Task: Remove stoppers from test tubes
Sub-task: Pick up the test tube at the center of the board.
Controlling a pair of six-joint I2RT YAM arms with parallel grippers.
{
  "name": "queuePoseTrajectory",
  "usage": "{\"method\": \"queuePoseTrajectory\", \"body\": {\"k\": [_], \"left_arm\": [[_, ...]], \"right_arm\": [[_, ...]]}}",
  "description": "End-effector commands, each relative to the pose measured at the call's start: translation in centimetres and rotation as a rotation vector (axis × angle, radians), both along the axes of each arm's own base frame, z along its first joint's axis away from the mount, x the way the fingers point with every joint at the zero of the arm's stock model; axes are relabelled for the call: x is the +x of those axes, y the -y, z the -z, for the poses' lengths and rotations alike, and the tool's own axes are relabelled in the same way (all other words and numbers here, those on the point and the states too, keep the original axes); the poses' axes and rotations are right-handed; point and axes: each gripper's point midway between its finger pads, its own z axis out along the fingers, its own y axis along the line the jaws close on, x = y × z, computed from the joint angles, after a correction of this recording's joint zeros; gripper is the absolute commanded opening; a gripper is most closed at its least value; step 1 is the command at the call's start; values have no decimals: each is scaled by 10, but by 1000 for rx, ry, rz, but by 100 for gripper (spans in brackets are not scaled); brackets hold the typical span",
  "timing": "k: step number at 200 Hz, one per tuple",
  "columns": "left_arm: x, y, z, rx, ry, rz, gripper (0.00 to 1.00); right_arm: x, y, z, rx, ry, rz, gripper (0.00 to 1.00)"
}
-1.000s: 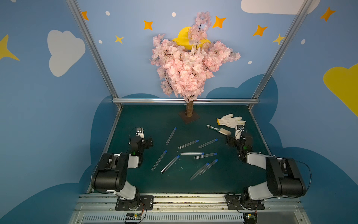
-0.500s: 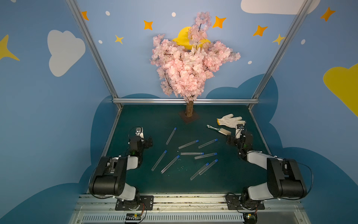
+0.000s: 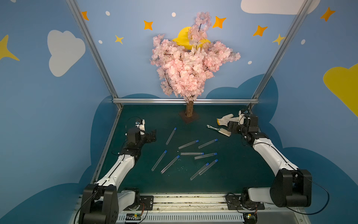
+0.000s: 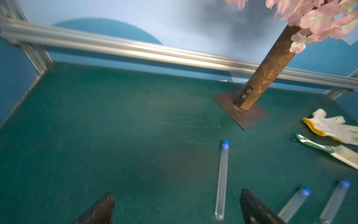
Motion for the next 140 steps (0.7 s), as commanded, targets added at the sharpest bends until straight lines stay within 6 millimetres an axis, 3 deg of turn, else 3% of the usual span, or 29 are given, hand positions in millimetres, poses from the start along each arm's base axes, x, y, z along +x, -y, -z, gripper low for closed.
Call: {"method": "queuePoseTrajectory", "body": {"k": [1,15,37,52,90,140], "left_arm": [[-21,4,11,-87,-258,-91,100],[-24,5,14,-94,-355,-114,100],[-26,32,14,-106,-415,4,100],[-30,47,12,-35,-474,64,100],[-32,56,32,63,-613,98,100],[-7,92,69,123,-660,210,100]], "right_arm": [[-8,-21,-8,103,-45,-15,95],[-1,-35,-16,108,-51,-66,95],[5,-70,-14,186,-190,-221,95],[-6,-91,-9,209,-350,-282,95],[-27,-142,6,308,-538,-403,95],[-43,-160,4,380,-560,-394,95]]}}
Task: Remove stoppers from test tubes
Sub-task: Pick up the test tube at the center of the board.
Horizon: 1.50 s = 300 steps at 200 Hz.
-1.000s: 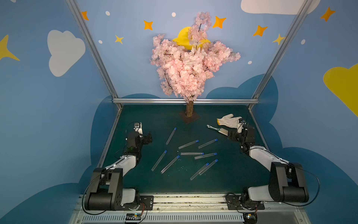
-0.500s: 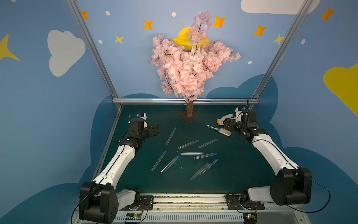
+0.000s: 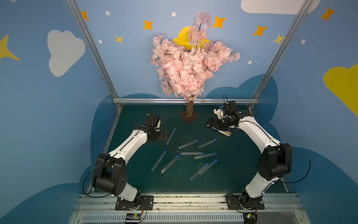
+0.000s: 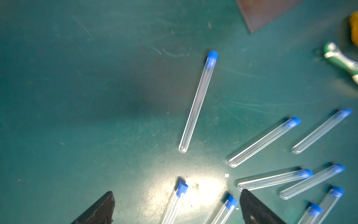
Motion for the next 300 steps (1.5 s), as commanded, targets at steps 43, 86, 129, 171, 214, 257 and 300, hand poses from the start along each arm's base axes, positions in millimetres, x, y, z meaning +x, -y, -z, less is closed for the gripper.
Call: {"method": "queuePoseTrajectory", "body": {"k": [43,86,129,171,214,257,300], "left_arm": [[42,42,41,131,-97,123,100],[65,60,58,175,-127,163,98],[80,56,74,258,-156,184,93],[86,55,90,290,-182,201,89],[88,57,102,303,-198,211,85],[81,55,114,324,-235,214,81],[74,56,124,326,-265,235,77]], "right_arm": [[-28,-22,-7,74,-69,-13,95],[-28,-23,-9,99,-60,-3,95],[-30,-13,-7,76,-67,7,95],[-28,-4,-1,54,-121,26,95],[-28,-2,2,55,-134,34,94],[-27,2,0,52,-123,45,93],[-25,9,0,52,-120,65,92]]}}
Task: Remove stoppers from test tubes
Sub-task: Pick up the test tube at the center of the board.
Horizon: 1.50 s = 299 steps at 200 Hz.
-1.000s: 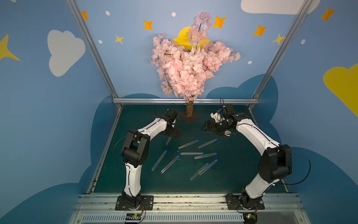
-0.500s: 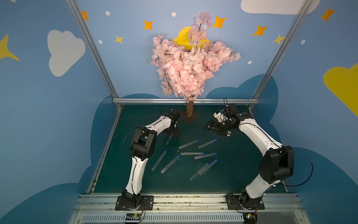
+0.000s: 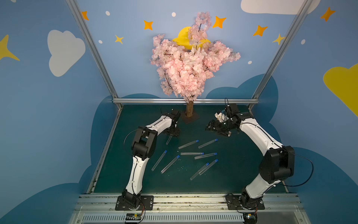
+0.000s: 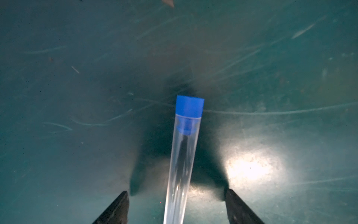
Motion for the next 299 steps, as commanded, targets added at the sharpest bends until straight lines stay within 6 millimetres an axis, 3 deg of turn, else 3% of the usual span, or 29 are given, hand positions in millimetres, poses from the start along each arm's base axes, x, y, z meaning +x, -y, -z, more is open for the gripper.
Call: {"method": "queuePoseTrajectory", "body": {"k": [1,72,101,193,299], "left_arm": [[-16,-5,28,46,-93,19,77],[-22,0,35,19,-114,39,64],[-23,-1,36,25,-120,40,63],[-29,3,32,5,-119,58,42],[-45,0,30,-3,-136,79,34]], "right_arm": [[0,7,-3,-10,8,10,92],[-4,10,-8,-11,28,17,92],[-5,12,-7,-14,20,25,92],[-11,20,-12,-25,32,62,92],[-15,22,-10,-26,26,91,91]]}}
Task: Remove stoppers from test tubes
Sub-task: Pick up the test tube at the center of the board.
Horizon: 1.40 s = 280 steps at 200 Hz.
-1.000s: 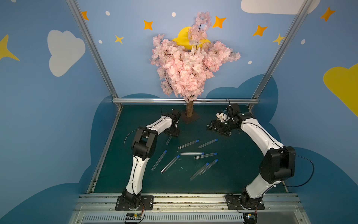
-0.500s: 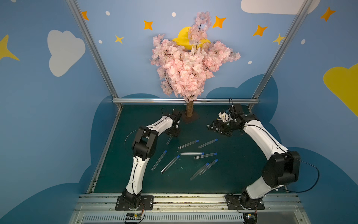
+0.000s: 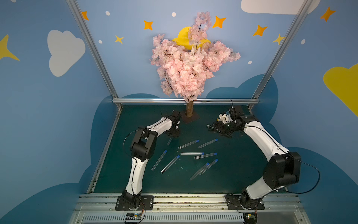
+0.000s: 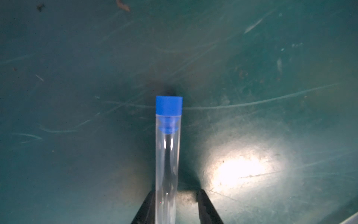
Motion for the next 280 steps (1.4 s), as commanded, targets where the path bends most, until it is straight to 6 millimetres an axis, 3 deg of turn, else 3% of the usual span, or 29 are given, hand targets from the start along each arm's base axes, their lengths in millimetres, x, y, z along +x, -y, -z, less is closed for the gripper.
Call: {"method": "queuePoseTrajectory", "body": {"k": [1,57,95,130,207,233,260,280], "left_arm": [[-37,-14,26,55,-151,16,34],[-39,-14,26,53,-159,26,27],[-38,-13,20,45,-151,26,15],[-36,-10,10,30,-134,38,13],[-43,29,-67,-213,-8,145,15],[-63,37,-86,-268,-1,194,16],[-87,49,-103,-327,15,258,16],[-106,66,-120,-447,13,300,16]], "right_arm": [[-4,4,-7,-4,20,20,91],[-5,5,-4,-8,12,33,91],[-4,4,-4,-2,10,37,91],[-3,3,-3,-5,10,35,91],[-4,-9,-3,62,-12,1,90],[-3,-21,-4,129,-17,-29,88],[-1,-46,-10,256,-12,-105,85],[-2,-65,-10,307,-21,-160,76]]}}
